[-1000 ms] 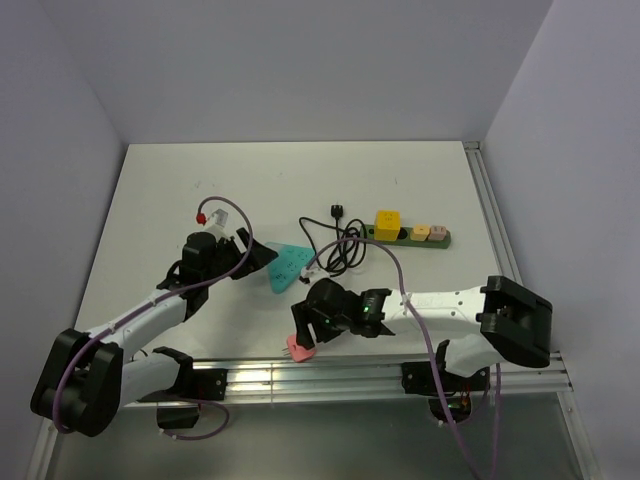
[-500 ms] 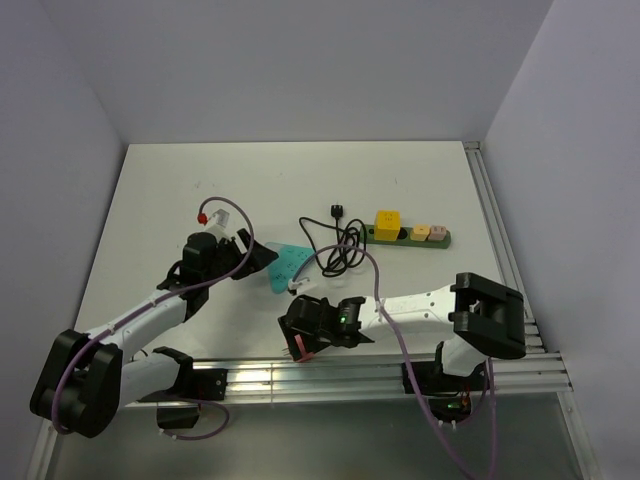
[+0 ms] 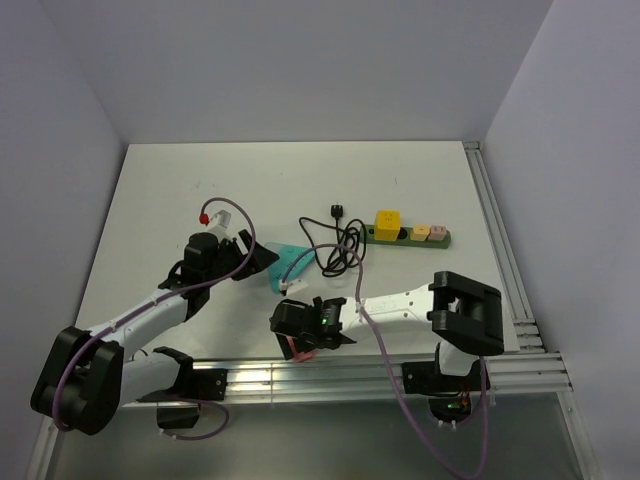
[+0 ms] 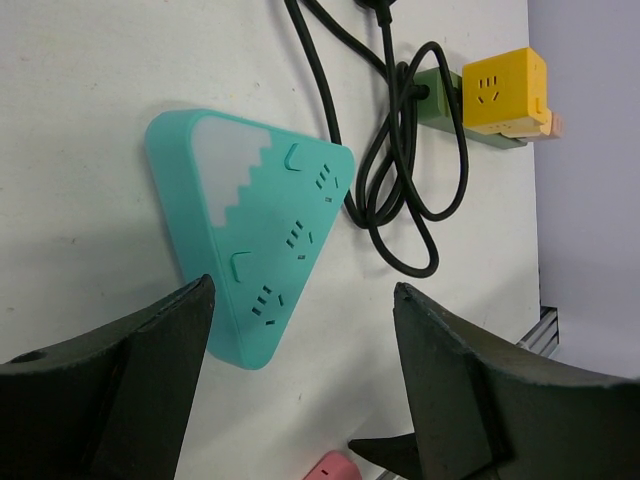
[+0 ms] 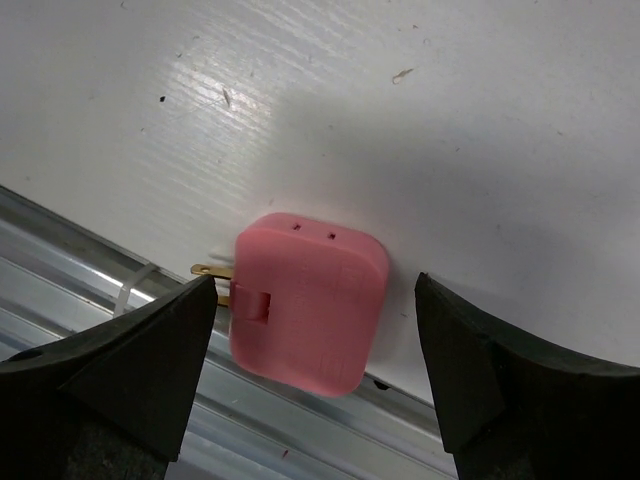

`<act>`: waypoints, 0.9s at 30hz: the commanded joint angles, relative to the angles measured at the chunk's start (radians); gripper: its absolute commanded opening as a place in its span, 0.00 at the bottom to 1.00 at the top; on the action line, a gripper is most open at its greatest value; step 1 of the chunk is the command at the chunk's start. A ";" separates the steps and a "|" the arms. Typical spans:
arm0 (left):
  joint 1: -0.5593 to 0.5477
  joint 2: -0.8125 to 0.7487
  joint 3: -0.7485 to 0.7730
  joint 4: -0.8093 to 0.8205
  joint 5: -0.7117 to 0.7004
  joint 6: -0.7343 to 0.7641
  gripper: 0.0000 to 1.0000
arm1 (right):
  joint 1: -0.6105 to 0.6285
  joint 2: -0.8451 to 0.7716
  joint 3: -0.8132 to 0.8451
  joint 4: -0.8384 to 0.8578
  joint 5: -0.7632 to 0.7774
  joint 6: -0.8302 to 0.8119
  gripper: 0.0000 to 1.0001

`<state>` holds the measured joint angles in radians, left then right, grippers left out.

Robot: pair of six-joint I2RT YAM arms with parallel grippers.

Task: Insert the plug
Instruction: Pick up the plug from the center of the board.

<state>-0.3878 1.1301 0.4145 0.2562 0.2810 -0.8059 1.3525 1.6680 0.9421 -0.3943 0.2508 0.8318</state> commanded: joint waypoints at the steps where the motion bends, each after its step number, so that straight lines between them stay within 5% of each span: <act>1: -0.005 0.000 0.029 0.018 0.009 0.019 0.77 | 0.008 0.032 0.043 -0.058 0.058 0.020 0.87; 10: -0.008 -0.001 0.030 0.017 0.009 0.020 0.77 | 0.017 0.081 0.044 -0.061 0.041 0.010 0.83; 19: -0.008 0.007 0.030 0.017 0.009 0.022 0.77 | 0.016 -0.062 -0.045 0.032 -0.013 -0.005 0.71; 22: -0.008 0.010 0.032 0.020 0.014 0.022 0.77 | 0.010 -0.089 -0.074 0.074 -0.080 -0.017 0.60; 23: -0.008 0.010 0.032 0.020 0.012 0.022 0.77 | 0.008 -0.090 -0.075 0.078 -0.099 -0.022 0.47; 27: -0.010 0.010 0.032 0.020 0.015 0.025 0.77 | 0.005 -0.074 -0.086 0.107 -0.128 -0.033 0.25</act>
<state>-0.3920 1.1355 0.4145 0.2562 0.2825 -0.8051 1.3605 1.6085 0.8738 -0.3374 0.1661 0.8154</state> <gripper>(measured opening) 0.770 0.633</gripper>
